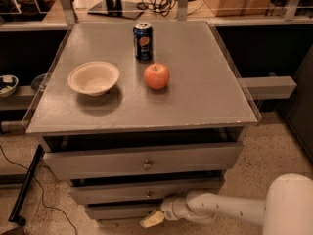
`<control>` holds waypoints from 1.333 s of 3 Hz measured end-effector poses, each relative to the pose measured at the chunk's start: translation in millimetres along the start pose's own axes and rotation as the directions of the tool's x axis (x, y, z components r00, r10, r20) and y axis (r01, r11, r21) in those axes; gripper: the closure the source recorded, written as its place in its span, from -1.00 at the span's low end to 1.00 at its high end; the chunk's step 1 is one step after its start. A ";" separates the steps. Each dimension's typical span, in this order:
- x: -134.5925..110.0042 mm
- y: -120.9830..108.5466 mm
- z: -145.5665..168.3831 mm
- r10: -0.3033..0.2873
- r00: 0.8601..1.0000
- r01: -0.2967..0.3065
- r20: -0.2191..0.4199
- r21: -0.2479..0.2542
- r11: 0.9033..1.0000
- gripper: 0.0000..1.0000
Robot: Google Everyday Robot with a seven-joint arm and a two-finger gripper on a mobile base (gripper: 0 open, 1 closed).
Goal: Open bottom drawer
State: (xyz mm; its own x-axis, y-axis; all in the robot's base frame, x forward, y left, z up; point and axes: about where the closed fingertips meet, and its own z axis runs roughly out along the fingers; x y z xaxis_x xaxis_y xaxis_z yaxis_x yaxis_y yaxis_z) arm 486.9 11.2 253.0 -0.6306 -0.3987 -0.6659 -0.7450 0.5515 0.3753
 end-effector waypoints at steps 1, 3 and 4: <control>0.8 1.1 -0.1 0.000 1.000 0.000 0.000 0.000 1.000 -1.00; 36.0 -1.3 -0.1 0.007 0.997 -0.008 -0.073 -0.010 1.000 -1.00; 35.3 -0.3 -2.0 0.009 0.997 -0.010 -0.075 -0.011 1.000 -1.00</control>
Offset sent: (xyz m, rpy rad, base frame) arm -0.0158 -0.0123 -0.0123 -0.0818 0.0041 0.0500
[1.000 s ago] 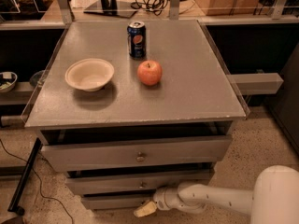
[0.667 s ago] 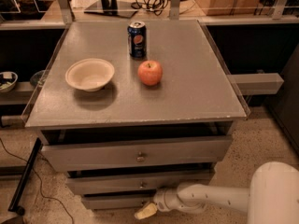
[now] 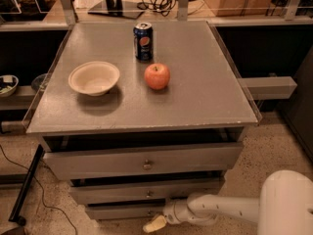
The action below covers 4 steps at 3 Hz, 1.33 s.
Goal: Open bottom drawer
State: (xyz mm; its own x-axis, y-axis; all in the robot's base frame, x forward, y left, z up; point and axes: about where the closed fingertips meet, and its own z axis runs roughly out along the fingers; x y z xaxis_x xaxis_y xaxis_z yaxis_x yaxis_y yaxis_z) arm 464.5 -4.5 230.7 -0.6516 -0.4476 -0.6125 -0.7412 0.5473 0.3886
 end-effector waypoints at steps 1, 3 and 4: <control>3.5 1.3 -0.9 0.004 1.000 -0.004 -0.002 -0.008 1.000 -1.00; 10.1 10.1 -17.4 -0.003 1.000 0.004 0.020 -0.048 0.999 -1.00; 31.5 31.1 -60.2 -0.025 0.996 0.037 0.083 -0.138 0.990 -1.00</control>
Offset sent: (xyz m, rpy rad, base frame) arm -0.0522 -0.0433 0.0312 0.1867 0.0123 0.1312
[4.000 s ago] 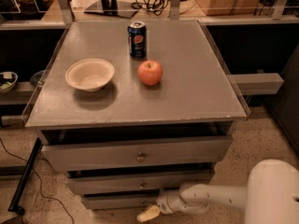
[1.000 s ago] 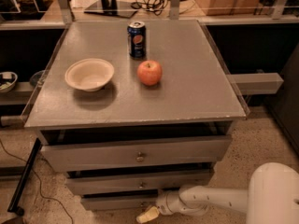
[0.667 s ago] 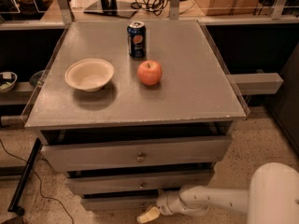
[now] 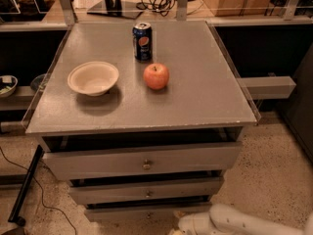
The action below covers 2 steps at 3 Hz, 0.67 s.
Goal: Open bottom drawer
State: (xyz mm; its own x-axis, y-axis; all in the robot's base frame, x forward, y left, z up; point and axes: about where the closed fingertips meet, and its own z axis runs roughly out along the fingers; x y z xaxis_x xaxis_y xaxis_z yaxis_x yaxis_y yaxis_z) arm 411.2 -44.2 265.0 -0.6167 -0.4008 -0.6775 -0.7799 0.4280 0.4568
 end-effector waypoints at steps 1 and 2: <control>14.7 18.7 -29.4 0.001 1.000 0.001 0.031 -0.051 0.999 -1.00; 16.1 21.8 -28.1 0.005 1.000 -0.003 0.029 -0.061 0.998 -1.00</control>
Offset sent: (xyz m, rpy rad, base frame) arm -0.0183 -0.0163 0.0096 0.0330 0.0057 0.0082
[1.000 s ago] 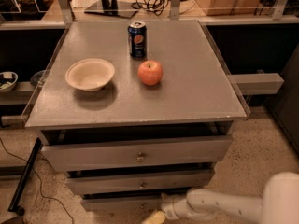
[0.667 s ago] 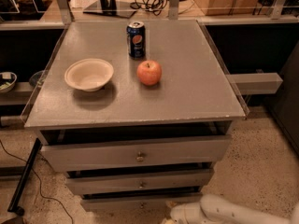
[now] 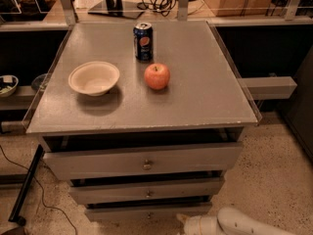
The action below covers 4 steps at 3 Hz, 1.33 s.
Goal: Open bottom drawer
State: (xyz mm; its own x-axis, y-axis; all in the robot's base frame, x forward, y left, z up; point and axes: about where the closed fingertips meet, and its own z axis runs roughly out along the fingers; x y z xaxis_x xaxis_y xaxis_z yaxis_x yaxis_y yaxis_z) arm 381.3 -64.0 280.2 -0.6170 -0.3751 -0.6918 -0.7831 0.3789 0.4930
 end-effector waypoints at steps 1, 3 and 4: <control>-10.1 -15.9 19.2 -0.023 0.999 0.024 -0.022 0.053 0.998 -1.00; -26.0 -44.2 38.7 -0.045 0.999 0.048 -0.024 0.141 0.989 -1.00; -27.9 -50.0 43.1 -0.022 1.000 0.021 0.006 0.158 0.987 -1.00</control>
Offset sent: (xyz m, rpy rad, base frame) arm 0.0888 0.0352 -0.0352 -0.1634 -0.1374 -0.1068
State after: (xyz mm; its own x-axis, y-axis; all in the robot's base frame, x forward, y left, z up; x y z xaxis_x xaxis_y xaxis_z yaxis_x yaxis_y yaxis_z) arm 440.9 -36.0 252.2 -0.5991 -0.3783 -0.7057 -0.7738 0.4999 0.3890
